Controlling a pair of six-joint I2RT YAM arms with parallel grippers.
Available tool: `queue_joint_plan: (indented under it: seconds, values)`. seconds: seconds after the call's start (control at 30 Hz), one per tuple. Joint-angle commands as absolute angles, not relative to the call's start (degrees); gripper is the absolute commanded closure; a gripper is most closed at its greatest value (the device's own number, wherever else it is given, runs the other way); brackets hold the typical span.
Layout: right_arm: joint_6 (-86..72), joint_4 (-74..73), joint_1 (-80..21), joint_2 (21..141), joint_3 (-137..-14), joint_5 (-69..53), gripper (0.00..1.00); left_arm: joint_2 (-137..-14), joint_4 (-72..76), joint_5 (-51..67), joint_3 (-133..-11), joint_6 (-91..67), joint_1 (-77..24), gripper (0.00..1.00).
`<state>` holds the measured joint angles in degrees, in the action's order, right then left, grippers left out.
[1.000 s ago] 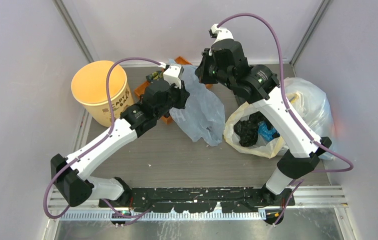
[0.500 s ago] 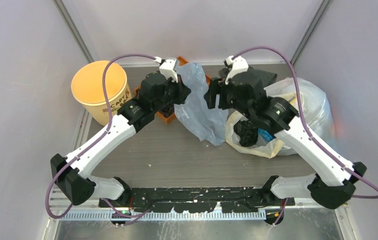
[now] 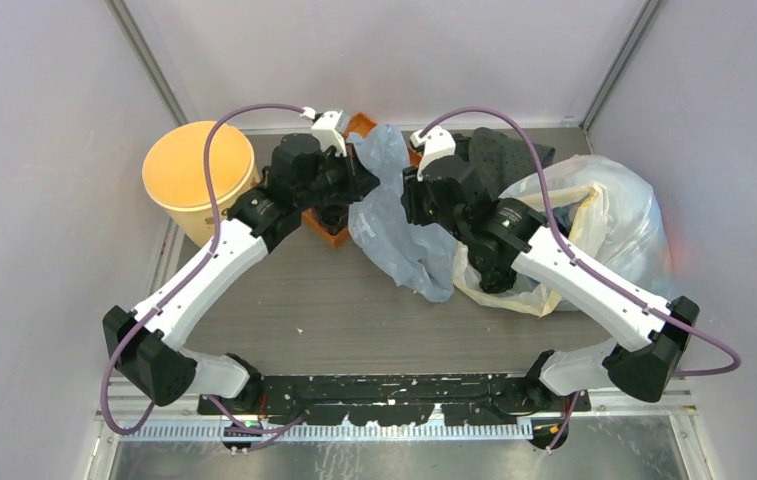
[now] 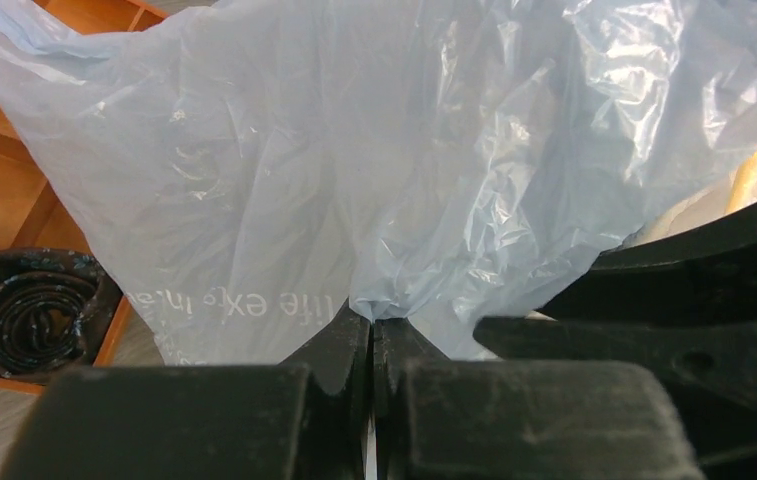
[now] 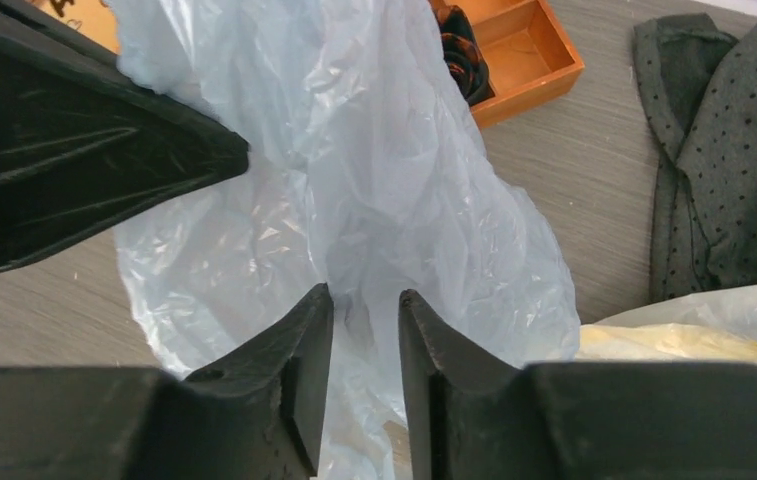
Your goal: Put the trash bags into the trash bin
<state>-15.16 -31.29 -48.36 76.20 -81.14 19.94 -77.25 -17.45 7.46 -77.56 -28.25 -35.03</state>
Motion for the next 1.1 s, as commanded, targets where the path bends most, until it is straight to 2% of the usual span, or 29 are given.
queue_joint_plan:
  seconds: [0.0, 0.07, 0.13, 0.37, 0.4, 0.43, 0.47, 0.5, 0.53, 0.57, 0.63, 0.77, 0.9, 1.0, 1.03, 1.07]
  values:
    - [-12.14, -29.59, -48.33, 76.3, -85.4, 25.02, 0.73, -76.5, -17.31, 12.88, -79.85, -28.82, -32.13, 0.99]
    - [-11.85, -30.76, -47.89, 76.75, -86.41, 26.37, 0.9, -76.15, -17.23, 14.07, -79.66, -28.82, -30.83, 0.99]
    - [-11.74, -31.61, -47.52, 76.69, -87.31, 27.14, 0.99, -75.98, -17.32, 15.77, -79.65, -28.83, -29.54, 0.99]
    - [-13.5, -36.39, -47.41, 77.64, -92.08, 28.17, 0.99, -76.9, -17.67, 19.36, -80.66, -27.76, -27.95, 0.97]
    - [-14.17, -37.24, -47.33, 77.84, -92.85, 29.03, 0.99, -76.87, -17.62, 19.42, -80.76, -27.65, -27.87, 0.93]
    - [-14.7, -37.97, -47.32, 78.16, -93.66, 30.04, 0.99, -76.71, -17.5, 19.52, -80.67, -27.6, -27.86, 0.83]
    - [-15.32, -38.91, -47.26, 78.63, -94.69, 31.19, 0.99, -76.27, -16.94, 20.25, -80.31, -27.74, -27.86, 0.65]
    - [-15.86, -40.05, -47.01, 79.25, -95.91, 31.51, 0.99, -75.86, -16.23, 20.66, -79.71, -27.99, -27.86, 0.58]
    - [-16.43, -41.14, -46.82, 80.05, -97.29, 31.7, 0.99, -75.31, -15.44, 21.56, -78.93, -28.64, -27.85, 0.45]
    - [-17.02, -42.21, -46.68, 80.79, -98.57, 31.77, 0.99, -74.91, -14.98, 22.18, -78.19, -29.13, -27.86, 0.39]
    - [-17.85, -43.6, -46.64, 82.09, -100.73, 31.67, 0.99, -73.91, -14.43, 22.64, -76.84, -29.94, -27.94, 0.33]
    - [-19.19, -44.85, -46.58, 83.47, -103.59, 31.4, 0.99, -72.43, -14.25, 20.91, -73.51, -30.04, -28.23, 0.33]
    - [-19.49, -45.67, -46.53, 84.64, -105.64, 31.06, 0.99, -72.86, -12.6, 19.72, -70.92, -31.26, -28.52, 0.37]
    - [-19.55, -46.0, -46.58, 85.34, -106.52, 31.04, 0.99, -74.21, -11.8, 18.88, -70.68, -32.22, -28.89, 0.5]
    - [-19.51, -46.16, -46.52, 85.72, -106.89, 31.07, 0.99, -74.78, -11.53, 18.88, -70.69, -32.41, -28.99, 0.57]
    - [-19.4, -46.41, -46.5, 86.0, -107.21, 31.15, 0.99, -75.08, -11.48, 18.74, -70.81, -32.44, -29.07, 0.68]
